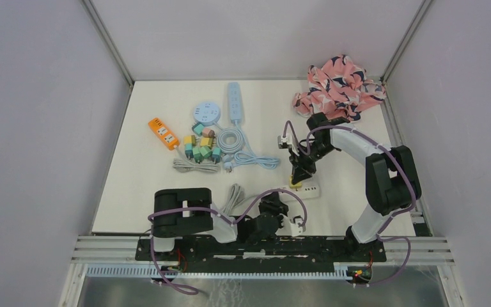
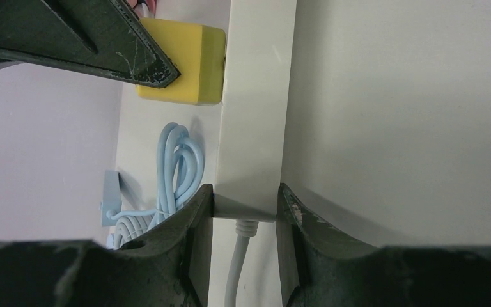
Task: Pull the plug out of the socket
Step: Remove the plug from the socket, then place the plug at the center of the board, then move the socket to the center of the board.
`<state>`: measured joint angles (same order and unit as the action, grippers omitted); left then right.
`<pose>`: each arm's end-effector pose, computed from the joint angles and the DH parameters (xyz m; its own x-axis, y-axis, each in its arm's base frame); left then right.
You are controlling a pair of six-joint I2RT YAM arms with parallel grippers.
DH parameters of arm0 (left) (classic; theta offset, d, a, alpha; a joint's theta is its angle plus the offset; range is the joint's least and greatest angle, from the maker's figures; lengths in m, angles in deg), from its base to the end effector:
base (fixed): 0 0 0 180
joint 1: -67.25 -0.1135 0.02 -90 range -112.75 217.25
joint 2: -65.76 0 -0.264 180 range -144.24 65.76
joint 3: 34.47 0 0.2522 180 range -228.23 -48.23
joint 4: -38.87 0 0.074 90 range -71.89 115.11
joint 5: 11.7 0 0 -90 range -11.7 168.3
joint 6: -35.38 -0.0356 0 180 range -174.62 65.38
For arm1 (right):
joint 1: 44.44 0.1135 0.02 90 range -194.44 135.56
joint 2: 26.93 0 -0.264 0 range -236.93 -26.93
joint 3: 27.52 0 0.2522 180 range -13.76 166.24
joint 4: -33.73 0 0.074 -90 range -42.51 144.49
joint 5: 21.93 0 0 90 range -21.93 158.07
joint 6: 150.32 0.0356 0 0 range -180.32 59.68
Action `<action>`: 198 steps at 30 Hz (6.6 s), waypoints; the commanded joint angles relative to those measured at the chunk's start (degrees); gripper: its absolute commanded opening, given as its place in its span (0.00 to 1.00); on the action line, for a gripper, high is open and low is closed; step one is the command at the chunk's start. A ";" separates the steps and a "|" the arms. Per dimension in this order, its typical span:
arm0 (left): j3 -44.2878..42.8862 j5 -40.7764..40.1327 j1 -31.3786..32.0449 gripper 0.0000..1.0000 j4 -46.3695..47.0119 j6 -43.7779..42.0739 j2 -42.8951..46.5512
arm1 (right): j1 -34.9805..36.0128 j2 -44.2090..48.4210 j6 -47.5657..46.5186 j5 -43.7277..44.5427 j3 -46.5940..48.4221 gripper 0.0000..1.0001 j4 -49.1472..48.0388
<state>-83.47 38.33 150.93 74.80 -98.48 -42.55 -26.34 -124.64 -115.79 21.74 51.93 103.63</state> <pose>0.0585 -0.3201 0.1071 0.4513 0.7489 -0.4852 0.5327 0.2101 0.8198 0.2753 0.1171 0.1976 -0.3436 -0.7108 -0.6138 -0.9168 0.1121 0.3833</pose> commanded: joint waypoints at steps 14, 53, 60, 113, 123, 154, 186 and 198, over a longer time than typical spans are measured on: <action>4.28 24.27 -1.92 1.00 -19.41 33.74 31.04 | 0.70 4.54 -12.49 -0.33 -2.11 0.00 5.26; -2.94 46.49 -18.82 0.03 -6.09 44.15 2.52 | 3.77 15.47 -32.37 -1.95 -13.72 0.00 2.75; -2.25 46.28 -19.13 0.03 -6.98 44.47 1.95 | -1.61 15.10 -13.27 -3.13 -9.33 0.00 -6.12; -4.03 53.92 -24.39 0.03 -8.91 47.20 -1.68 | 7.66 13.36 -24.14 -15.14 -7.79 0.00 3.13; -1.35 50.41 -24.52 0.20 -6.47 49.93 2.11 | -10.93 12.87 -20.84 -15.38 -1.32 0.00 10.85; -6.99 32.50 -37.14 0.99 -53.23 58.45 50.57 | 4.43 -26.86 73.57 4.80 30.40 0.46 -38.17; -6.18 44.43 -50.98 0.99 -53.14 65.05 56.04 | 1.89 16.42 -25.24 6.28 -11.34 0.99 -7.85; -4.79 43.48 -50.98 0.99 -53.89 64.89 58.08 | 12.23 6.80 -18.99 15.44 -12.88 0.76 -14.66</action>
<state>-88.15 82.75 100.33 20.66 -33.25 14.72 -14.79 -116.18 -136.09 34.05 37.96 91.04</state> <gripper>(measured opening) 0.993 0.813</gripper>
